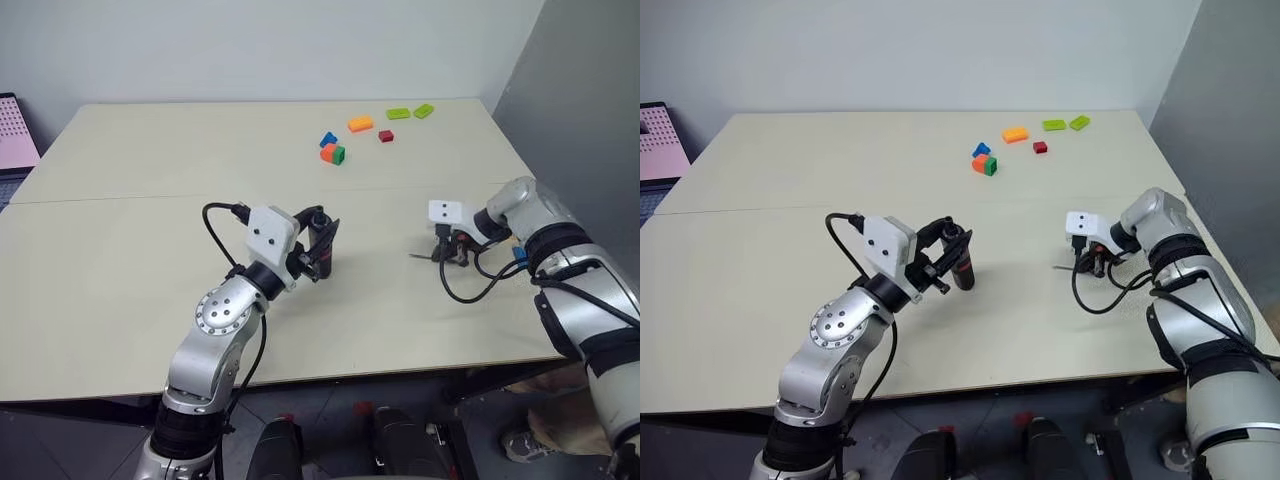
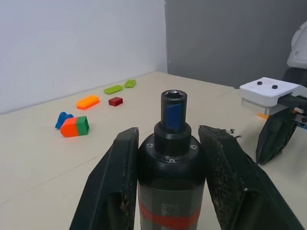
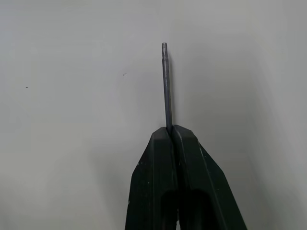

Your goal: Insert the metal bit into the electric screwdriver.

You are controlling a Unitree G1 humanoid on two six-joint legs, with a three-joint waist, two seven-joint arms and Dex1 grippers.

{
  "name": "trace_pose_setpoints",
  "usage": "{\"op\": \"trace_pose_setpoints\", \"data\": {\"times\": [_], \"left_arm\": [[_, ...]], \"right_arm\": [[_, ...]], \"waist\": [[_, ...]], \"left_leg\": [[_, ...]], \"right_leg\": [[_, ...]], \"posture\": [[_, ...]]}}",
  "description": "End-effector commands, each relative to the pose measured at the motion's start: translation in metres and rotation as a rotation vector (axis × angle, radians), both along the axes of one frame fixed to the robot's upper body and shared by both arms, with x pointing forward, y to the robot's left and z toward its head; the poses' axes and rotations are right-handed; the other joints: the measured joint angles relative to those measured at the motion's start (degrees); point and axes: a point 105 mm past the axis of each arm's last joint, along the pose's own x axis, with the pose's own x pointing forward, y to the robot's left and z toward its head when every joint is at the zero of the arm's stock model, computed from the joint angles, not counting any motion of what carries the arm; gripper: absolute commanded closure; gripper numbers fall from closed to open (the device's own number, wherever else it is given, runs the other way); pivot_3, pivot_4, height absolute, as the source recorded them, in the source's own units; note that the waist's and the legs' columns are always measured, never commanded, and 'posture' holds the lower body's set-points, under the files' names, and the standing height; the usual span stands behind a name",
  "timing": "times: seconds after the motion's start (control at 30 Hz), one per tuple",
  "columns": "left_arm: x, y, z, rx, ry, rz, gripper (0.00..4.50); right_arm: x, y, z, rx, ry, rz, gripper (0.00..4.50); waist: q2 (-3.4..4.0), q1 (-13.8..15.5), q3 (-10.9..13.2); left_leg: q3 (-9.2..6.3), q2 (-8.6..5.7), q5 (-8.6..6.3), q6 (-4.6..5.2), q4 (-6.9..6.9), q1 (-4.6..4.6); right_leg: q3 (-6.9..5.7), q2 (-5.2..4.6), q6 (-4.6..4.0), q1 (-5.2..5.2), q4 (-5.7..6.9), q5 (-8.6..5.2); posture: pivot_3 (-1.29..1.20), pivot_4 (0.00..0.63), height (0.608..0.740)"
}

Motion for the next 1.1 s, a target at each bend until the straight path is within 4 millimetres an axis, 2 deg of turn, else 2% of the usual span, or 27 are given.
{"op": "trace_pose_setpoints", "data": {"times": [0.03, 0.1, 0.23, 0.43, 0.7, 0.93, 1.1], "left_arm": [[0.006, 0.005, 0.000, 0.004, 0.015, 0.036, 2.90], [0.009, 0.001, 0.006, -0.030, 0.016, 0.032, 2.90], [0.011, -0.005, 0.018, -0.059, 0.000, 0.015, 2.90], [0.010, -0.024, 0.042, -0.121, -0.036, -0.055, 2.90], [0.008, -0.037, 0.038, -0.097, -0.004, -0.199, 2.90], [0.021, -0.036, 0.018, -0.044, 0.012, -0.180, 2.90], [0.020, -0.038, 0.013, -0.051, 0.014, -0.177, 2.90]], "right_arm": [[0.005, 0.005, 0.031, 0.152, -0.115, 0.022, 4.50], [0.006, 0.010, 0.049, 0.277, -0.185, 0.017, 4.50], [0.002, 0.018, 0.068, 0.433, -0.262, -0.003, 4.50], [-0.024, 0.039, 0.101, 0.743, -0.398, -0.070, 4.50], [-0.052, 0.063, 0.136, 1.052, -0.524, -0.162, 4.50], [-0.062, 0.081, 0.157, 1.224, -0.581, -0.191, 4.50], [-0.066, 0.087, 0.166, 1.303, -0.596, -0.202, 4.50]], "waist": [[0.00, -0.01, 0.00], [0.01, 0.03, 0.01], [0.01, 0.12, 0.01], [0.02, 0.56, 0.02], [0.03, 0.53, 0.03], [0.03, 0.49, 0.02], [0.04, 0.56, 0.02]], "left_leg": [[0.00, 0.00, 0.00, 0.00, -0.01, 0.00], [-0.01, 0.00, 0.00, 0.00, -0.01, -0.03], [-0.02, 0.00, 0.00, 0.00, -0.02, -0.04], [-0.19, -0.02, 0.00, 0.00, 0.00, -0.26], [-0.27, -0.02, 0.00, -0.01, 0.00, -0.42], [-0.28, -0.03, 0.00, 0.00, 0.03, -0.42], [-0.27, -0.01, 0.00, 0.00, 0.01, -0.43]], "right_leg": [[0.00, 0.00, 0.00, 0.00, 0.00, 0.00], [-0.01, 0.00, 0.00, -0.01, 0.00, 0.00], [-0.01, 0.00, 0.02, -0.01, -0.03, 0.00], [-0.11, 0.00, 0.02, -0.08, -0.09, -0.01], [-0.22, 0.00, 0.03, -0.19, -0.10, -0.02], [-0.22, 0.01, 0.05, -0.19, -0.11, -0.01], [-0.21, 0.03, 0.03, -0.19, -0.13, -0.02]], "posture": [[0.00, 0.150, 0.740], [0.00, 0.150, 0.740], [0.00, 0.150, 0.740], [0.00, 0.150, 0.740], [0.00, 0.150, 0.740], [0.00, 0.150, 0.740], [0.00, 0.150, 0.740]]}}
